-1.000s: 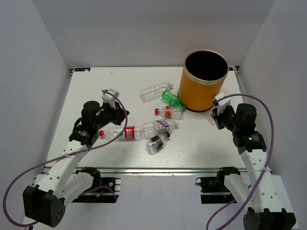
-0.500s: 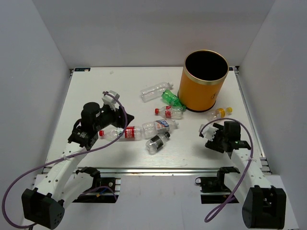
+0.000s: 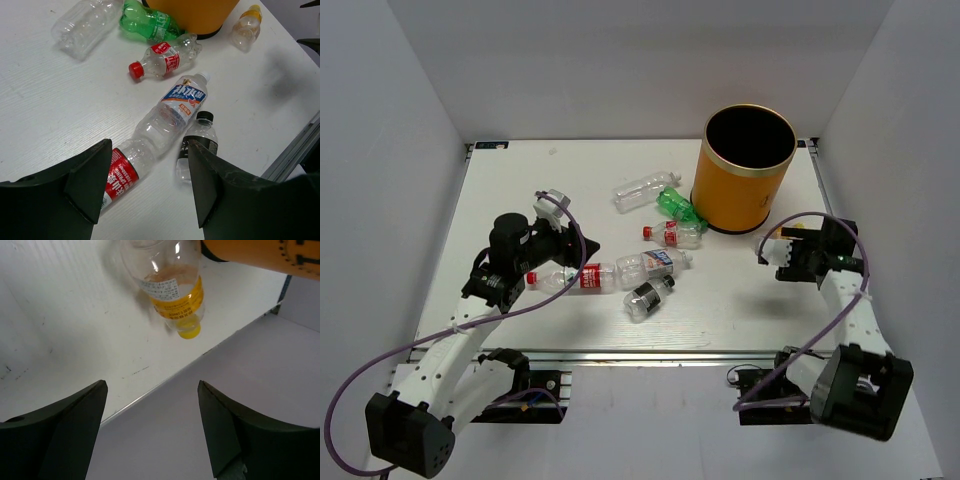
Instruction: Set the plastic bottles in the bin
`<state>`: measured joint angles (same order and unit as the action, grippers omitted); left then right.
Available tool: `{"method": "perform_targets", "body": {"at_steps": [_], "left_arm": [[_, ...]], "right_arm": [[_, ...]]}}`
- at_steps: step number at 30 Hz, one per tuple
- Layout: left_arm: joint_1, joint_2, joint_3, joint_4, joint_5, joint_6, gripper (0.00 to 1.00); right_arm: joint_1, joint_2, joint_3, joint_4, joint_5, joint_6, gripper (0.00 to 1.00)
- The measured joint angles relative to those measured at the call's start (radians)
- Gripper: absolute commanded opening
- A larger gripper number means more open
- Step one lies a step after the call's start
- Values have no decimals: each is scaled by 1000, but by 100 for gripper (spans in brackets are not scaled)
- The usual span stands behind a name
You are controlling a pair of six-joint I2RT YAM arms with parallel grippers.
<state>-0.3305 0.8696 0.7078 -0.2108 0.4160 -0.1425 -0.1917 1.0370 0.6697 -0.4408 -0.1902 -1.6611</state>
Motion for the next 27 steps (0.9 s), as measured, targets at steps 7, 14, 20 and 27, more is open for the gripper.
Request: {"method": "perform_targets", "body": {"at_steps": [7,14,20,27], "left_arm": [[0,0,0,-2,5,5,72],[0,0,0,-7,11,8,72],[0,0,0,-7,11,8,72],[0,0,0,-7,11,8,72]], "right_arm": [[-151,187,135,-47,-172,-220,80],[-216,317,166,-34,-317,-299,87],[-220,384,169,12,-402,-315,87],[-220,447,194,55,-469,-319,90]]}}
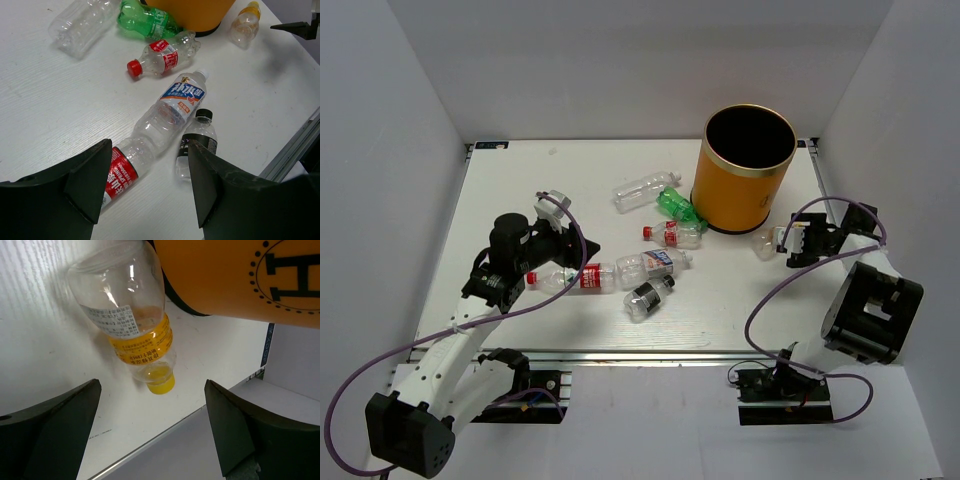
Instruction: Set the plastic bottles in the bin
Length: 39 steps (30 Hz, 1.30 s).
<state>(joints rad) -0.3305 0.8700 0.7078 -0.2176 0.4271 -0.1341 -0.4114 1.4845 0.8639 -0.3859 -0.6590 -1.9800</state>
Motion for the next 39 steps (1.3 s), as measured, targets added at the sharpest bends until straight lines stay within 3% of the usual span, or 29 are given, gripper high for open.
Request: {"method": "perform_targets", "body": {"at_steps": [16,32,39], "left_arm": [[0,-2,0,0,11,3,72],[1,0,0,0,26,6,72],[8,10,0,-11,26,8,72]], "right_arm": [[40,232,233,-83,-21,-7,90],[141,352,278,-106,92,-10,90],[166,390,335,-153,125,-13,83]]}}
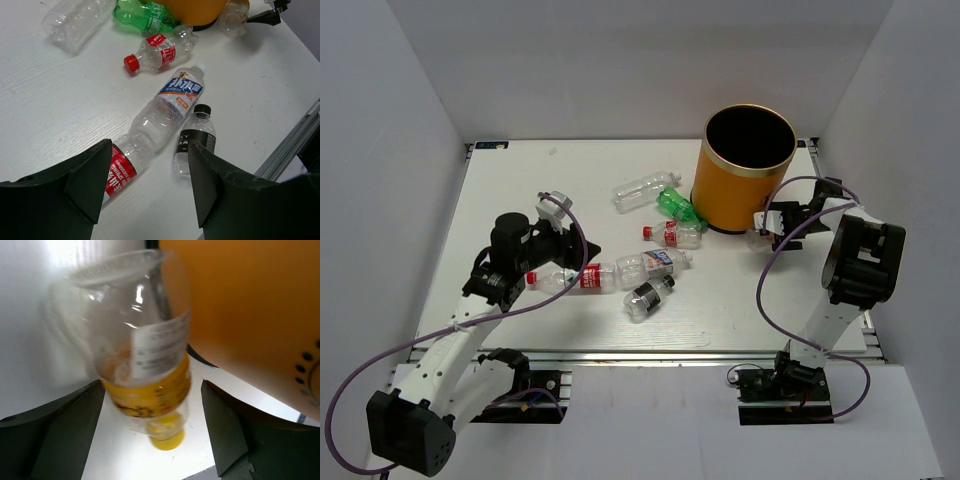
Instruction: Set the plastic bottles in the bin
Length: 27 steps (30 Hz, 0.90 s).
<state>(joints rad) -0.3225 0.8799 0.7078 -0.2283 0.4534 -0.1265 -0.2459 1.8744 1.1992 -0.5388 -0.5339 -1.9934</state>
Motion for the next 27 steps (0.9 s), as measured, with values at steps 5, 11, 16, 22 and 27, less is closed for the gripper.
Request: {"method": "perform_targets", "body": {"at_steps": [5,11,16,22,27], "left_arm": [[0,8,0,-3,0,0,72],[0,11,0,-5,-2,3,72],[0,24,0,-8,-10,9,72],[0,29,0,-8,-25,12,73],[0,31,0,-8,-28,14,73]], "right_arm": [[12,-29,-26,-51,43,-3,79],[31,-149,-157,-126,107,-5,79],[45,-196,-205,-210,108,-3,85],[56,-193,-206,-226,85,0,77],[75,-185,-209,-220,85,3,22]]}}
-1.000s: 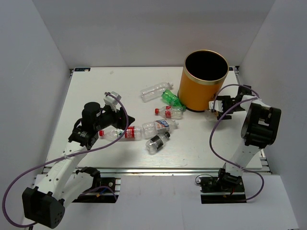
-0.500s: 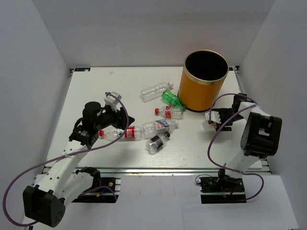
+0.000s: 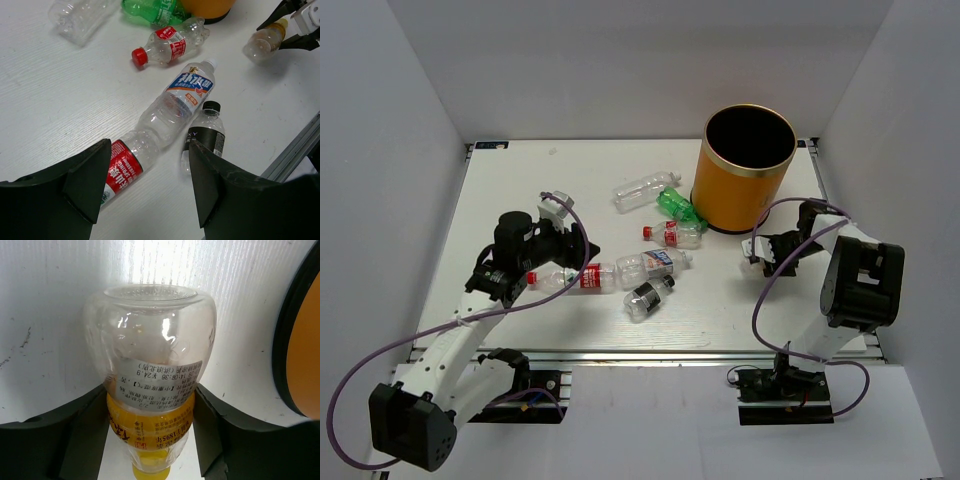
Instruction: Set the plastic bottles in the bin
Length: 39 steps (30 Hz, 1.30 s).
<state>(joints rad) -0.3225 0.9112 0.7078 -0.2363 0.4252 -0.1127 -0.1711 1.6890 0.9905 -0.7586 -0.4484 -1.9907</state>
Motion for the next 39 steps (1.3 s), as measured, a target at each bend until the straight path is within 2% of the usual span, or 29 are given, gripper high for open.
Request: {"method": "perform_targets", "body": {"at_steps": [2,3,6,7,10,12,16,17,20,22,24,27,30,35,39], "left_arm": [[0,2,0,0,0,0,73],[0,3,0,0,0,0,72],[0,7,0,0,-1,1,66],[0,11,0,0,-2,3,58],[0,35,8,-17,-24,14,44],[0,60,19,-34,-47,27,44],[-1,138,54,-77,-106,39,62],[-1,158,63,-88,-122,41,70],[-6,190,90,-126,-170,56,75],[-9,195,113,-150,-209,85,77],[-15,218,162,-193,-237,124,79],[-32,299,253,-245,-269,196,80],[-71,350,270,-279,-269,278,82],[-128,373,246,-316,-250,427,84],[-167,363,223,-321,-245,509,90]], "right_arm": [[2,-7,-6,2,1,0,6],[2,-14,-13,4,1,-1,3],[2,-42,-29,-31,1,-2,0],[3,-54,-31,-59,-9,-2,0],[5,-132,-6,-167,-69,-2,0],[9,-204,69,-270,-135,-2,0],[22,-331,292,-395,-301,50,0],[24,-363,338,-406,-349,87,0],[30,-432,433,-448,-476,214,0],[32,-460,473,-378,-551,426,0],[31,-491,460,-163,-573,735,0],[31,-536,382,197,-513,1146,0],[31,-468,421,423,-461,1437,0],[29,-241,549,687,-375,1741,0],[29,-48,680,751,-344,1877,0]]}}
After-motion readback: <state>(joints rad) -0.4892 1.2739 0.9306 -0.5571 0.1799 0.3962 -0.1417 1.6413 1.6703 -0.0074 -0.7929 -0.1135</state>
